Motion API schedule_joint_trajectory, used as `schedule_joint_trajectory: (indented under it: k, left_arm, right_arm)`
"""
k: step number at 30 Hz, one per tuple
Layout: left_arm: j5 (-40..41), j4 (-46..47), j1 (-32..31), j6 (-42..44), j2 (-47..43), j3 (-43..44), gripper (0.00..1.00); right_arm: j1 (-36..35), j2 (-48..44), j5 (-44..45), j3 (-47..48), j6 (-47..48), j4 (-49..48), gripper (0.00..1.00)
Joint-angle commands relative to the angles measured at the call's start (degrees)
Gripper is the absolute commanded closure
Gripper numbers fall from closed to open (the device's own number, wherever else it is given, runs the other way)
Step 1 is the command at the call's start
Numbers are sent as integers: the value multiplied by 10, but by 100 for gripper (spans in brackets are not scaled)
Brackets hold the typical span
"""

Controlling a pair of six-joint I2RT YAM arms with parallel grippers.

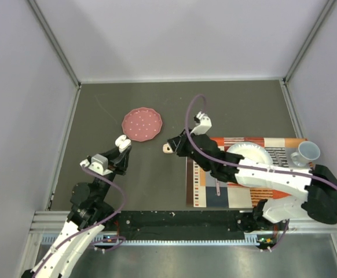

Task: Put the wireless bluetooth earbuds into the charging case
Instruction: Pick up the left earbud from the center of the board, then insert the left earbud into the left side groove of the charging case.

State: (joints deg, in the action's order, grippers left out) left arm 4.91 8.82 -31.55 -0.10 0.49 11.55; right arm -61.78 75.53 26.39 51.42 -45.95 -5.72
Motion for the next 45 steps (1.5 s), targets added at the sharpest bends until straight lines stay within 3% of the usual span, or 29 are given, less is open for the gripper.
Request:
schedule_joint_trajectory:
  k: [1,10,18,35,45]
  left_arm:
    - [-70,92,-1,-37,-39,-2,100]
    - [-197,249,-1,-75,85,-14,100]
    - [-231,363,-1,-97,149,-39,100]
    - [-255,478,-1,-108,231,-57,100]
    - [-246,487,-1,-109,235,-66,100]
  right_arm:
    - [-7,-74,17,-51,30,-152,100]
    - [-7,-159,13,-127,60,-321,100]
    - [-11,-183,-12,-131,61,-366,100]
    - [-74,-130,-45,-102,95,-453,100]
    - [-103,-79,-64,-69,111,-480,100]
